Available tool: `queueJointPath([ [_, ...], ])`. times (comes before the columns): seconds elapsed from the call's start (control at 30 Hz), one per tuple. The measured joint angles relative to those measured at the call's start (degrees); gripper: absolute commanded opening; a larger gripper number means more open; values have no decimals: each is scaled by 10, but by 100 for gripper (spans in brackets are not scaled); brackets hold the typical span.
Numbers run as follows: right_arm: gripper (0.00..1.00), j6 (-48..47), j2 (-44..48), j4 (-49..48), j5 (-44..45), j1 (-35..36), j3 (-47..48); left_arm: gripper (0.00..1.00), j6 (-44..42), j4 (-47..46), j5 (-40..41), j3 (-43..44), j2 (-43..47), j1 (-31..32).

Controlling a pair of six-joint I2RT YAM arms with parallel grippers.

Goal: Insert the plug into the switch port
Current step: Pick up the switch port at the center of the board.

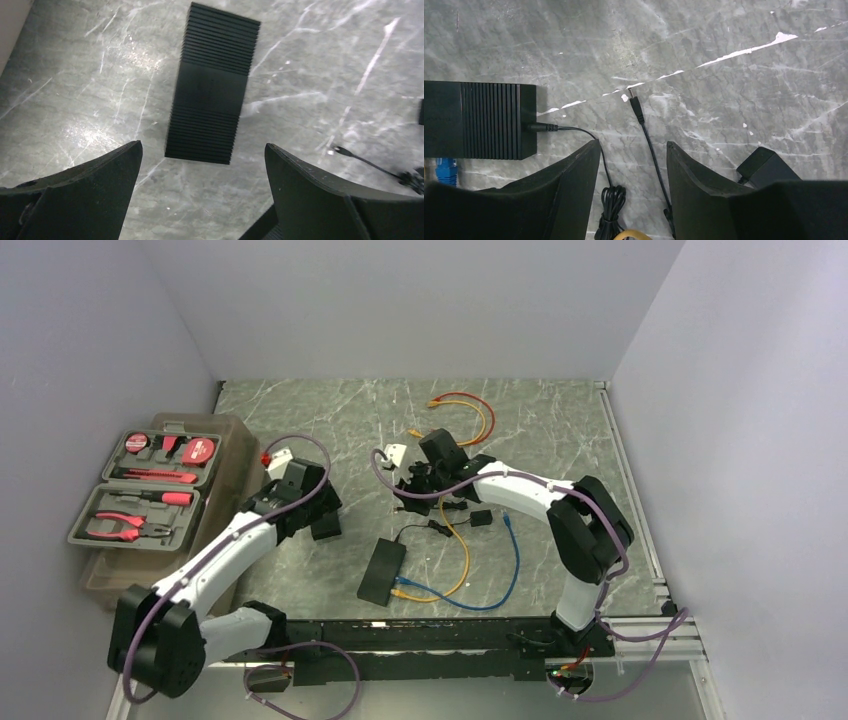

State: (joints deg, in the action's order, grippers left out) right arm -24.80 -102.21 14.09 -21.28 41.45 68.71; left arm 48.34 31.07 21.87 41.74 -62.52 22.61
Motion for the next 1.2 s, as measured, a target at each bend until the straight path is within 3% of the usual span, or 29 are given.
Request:
queueJointPath([
  [0.33,54,10,12,-13,1,9,-23,99,-37,-29,-50,13,-132,-31],
  [0.73,54,13,12,-13,-2,10,-23,99,-102,-80,-105,14,-180,-33],
  [0.97,53,12,6,-13,-3,10,-23,90,-117,-81,-111,14,-200,-33],
  [1.2,50,11,-9,-13,-3,10,-23,72,-132,-91,-116,14,-207,-33],
])
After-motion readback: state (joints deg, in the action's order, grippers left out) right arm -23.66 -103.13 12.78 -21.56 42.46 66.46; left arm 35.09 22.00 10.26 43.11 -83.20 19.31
